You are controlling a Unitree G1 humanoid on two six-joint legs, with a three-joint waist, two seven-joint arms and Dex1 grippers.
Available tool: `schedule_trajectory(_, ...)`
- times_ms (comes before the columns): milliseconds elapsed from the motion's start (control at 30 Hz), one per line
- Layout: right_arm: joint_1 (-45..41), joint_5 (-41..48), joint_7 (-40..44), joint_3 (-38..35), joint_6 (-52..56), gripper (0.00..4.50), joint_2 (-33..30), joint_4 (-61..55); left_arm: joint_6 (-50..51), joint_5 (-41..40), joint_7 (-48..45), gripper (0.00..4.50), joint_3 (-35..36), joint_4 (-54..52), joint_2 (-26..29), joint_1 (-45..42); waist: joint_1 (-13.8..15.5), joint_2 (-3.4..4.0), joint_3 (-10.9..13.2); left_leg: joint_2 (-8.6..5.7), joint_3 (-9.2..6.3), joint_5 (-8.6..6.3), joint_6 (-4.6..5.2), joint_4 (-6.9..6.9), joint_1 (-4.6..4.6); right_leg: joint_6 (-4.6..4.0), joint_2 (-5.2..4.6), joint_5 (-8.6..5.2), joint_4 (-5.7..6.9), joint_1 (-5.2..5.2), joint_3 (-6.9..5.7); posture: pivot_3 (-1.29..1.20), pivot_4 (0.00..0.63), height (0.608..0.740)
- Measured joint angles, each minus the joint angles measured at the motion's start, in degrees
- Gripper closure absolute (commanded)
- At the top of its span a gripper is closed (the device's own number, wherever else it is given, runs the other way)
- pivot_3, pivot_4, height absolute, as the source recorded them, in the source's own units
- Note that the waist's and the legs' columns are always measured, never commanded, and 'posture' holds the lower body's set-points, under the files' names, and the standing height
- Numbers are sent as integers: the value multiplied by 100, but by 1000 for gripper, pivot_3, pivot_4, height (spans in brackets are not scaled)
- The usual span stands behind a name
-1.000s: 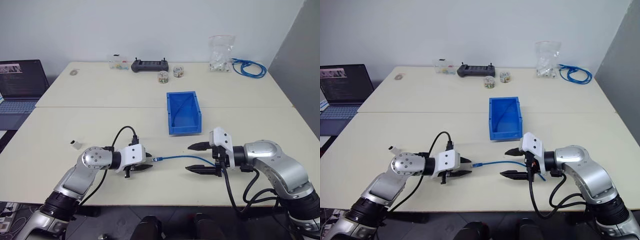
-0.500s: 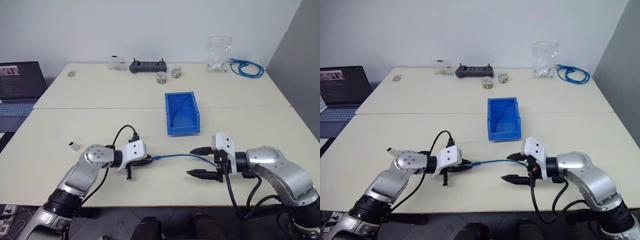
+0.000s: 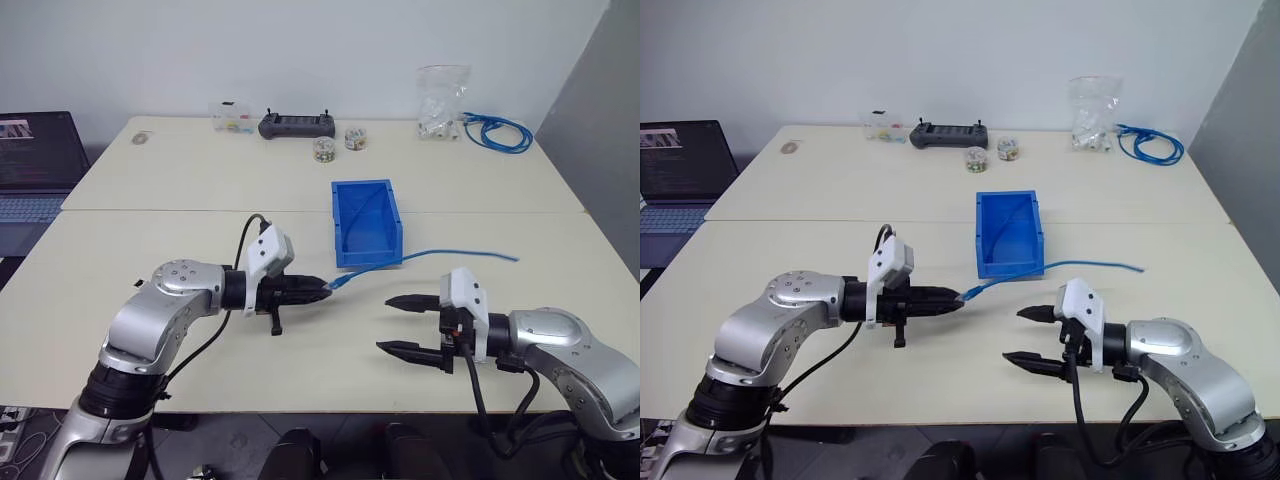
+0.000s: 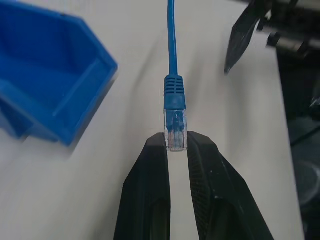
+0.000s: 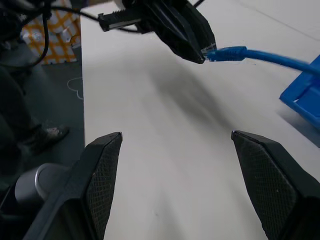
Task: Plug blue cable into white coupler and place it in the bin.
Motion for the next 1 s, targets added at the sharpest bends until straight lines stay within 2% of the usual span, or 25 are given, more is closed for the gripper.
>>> schedule_trajectory(133,7,543,-495,-346,172,788,542,63,871,-1054,196,4277,416,213,-594,-505,15,-5,3,-2,-6,1,-1,6,-7,0,0,0,2,-3,-5,0,150,740)
schedule_trajectory(233,-96,1056,-720,-544,583,788,617,175,1192,-1406,225,4277,486,319,-595,-636,-23,-5,3,-4,2,1,-2,2,-2,-2,0,1,3,-4,6,0,150,740)
schedule_trajectory(367,-337,2192,-1293,-949,1142,788,1020,309,1559,-1768,156,4277,495,643,-566,-634,-44,-3,4,-3,-1,1,-2,1,-5,-28,1,16,12,-12,5,0,150,740)
schedule_trajectory(600,-588,3306,-2000,-1127,1491,788,1240,459,1913,-2199,137,4277,589,763,-482,-634,-63,-1,5,-5,5,1,-1,1,-6,-27,0,16,13,-16,13,0,150,740)
schedule_trajectory(1000,-1191,3413,-2181,-621,1474,788,1594,875,2313,-2839,514,4277,877,728,-443,-597,-125,-1,5,-5,22,2,-1,0,-20,-29,1,17,31,-51,32,0,150,740)
